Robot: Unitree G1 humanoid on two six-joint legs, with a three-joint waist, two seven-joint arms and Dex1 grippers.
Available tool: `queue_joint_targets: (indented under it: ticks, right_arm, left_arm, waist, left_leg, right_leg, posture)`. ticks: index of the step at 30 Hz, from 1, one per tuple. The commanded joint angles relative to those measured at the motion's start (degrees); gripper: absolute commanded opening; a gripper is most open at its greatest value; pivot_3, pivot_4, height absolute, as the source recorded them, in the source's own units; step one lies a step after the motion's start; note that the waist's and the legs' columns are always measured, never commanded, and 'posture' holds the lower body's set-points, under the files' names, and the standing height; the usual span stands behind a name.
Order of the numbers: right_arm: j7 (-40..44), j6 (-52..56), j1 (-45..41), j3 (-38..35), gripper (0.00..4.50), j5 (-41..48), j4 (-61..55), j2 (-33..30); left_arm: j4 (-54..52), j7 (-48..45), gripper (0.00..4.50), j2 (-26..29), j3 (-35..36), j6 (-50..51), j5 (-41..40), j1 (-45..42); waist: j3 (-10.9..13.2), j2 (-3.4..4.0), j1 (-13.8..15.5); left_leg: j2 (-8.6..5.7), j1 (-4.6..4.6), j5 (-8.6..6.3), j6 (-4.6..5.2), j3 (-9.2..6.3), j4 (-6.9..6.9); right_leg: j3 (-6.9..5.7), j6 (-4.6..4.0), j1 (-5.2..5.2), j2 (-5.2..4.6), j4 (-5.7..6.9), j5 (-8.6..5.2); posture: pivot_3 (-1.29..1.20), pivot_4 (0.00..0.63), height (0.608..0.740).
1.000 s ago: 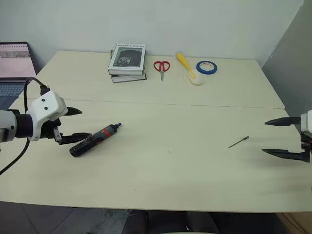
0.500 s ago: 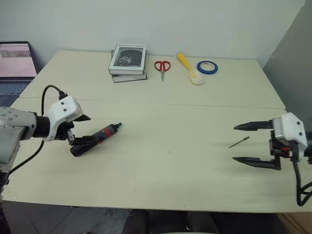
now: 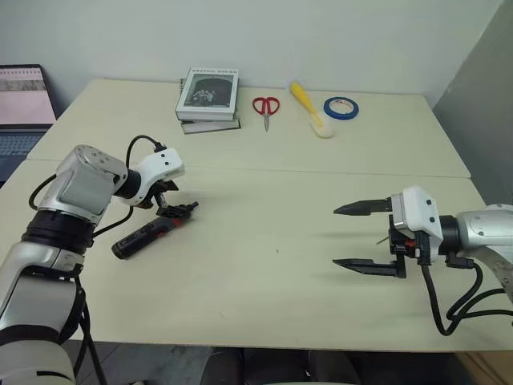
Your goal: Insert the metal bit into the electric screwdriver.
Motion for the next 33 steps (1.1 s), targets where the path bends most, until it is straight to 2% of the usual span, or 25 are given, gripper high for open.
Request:
queue_joint_targets:
  ticks: [1,7,15,33]
  right_arm:
    - [-0.8,-0.1,-1.7,0.7,4.50,-0.2,-2.0,0.6]
    - [-3.2,2.0,-2.7,1.6,4.50,0.8,-4.5,1.4]
    - [-6.9,7.2,-2.2,4.1,4.50,1.5,-8.1,2.5]
    - [-9.5,6.7,-0.2,7.2,4.50,-0.9,-9.7,5.8]
  left_arm:
    - [2.9,-2.3,4.49,-0.5,-0.6,-0.7,2.1,-3.0]
    - [3.8,-5.4,4.49,-0.9,-0.8,1.3,3.4,-3.7]
    - [3.0,-9.6,4.49,1.6,-0.8,1.0,5.0,-2.6]
    - [15.1,-7.0,4.49,-5.5,-2.6,-3.0,10.7,-8.1]
  waist:
    - [0.0,-0.02,0.0]
    - [0.0,-0.03,0.0]
    - [-0.1,-0.12,0.0]
    - [-0.2,-0.32,0.0]
  left_leg:
    - [0.00,0.00,0.00,0.00,0.00,0.00]
    - [0.00,0.00,0.00,0.00,-0.01,0.03]
    - [0.00,0.06,0.01,0.01,-0.04,0.08]
    - [-0.03,0.16,0.02,0.02,-0.15,0.13]
  right_leg:
    - [0.00,0.00,0.00,0.00,-0.01,0.00]
    - [0.00,0.01,0.00,0.00,0.07,-0.01]
    - [-0.01,-0.04,-0.04,0.01,0.35,-0.04]
    - [-0.07,0.05,-0.08,0.04,0.74,-0.32]
  posture:
    - [0.00,0.150,0.740]
    - [0.00,0.150,0.740]
    - [0.00,0.150,0.740]
    - [0.00,0.150,0.740]
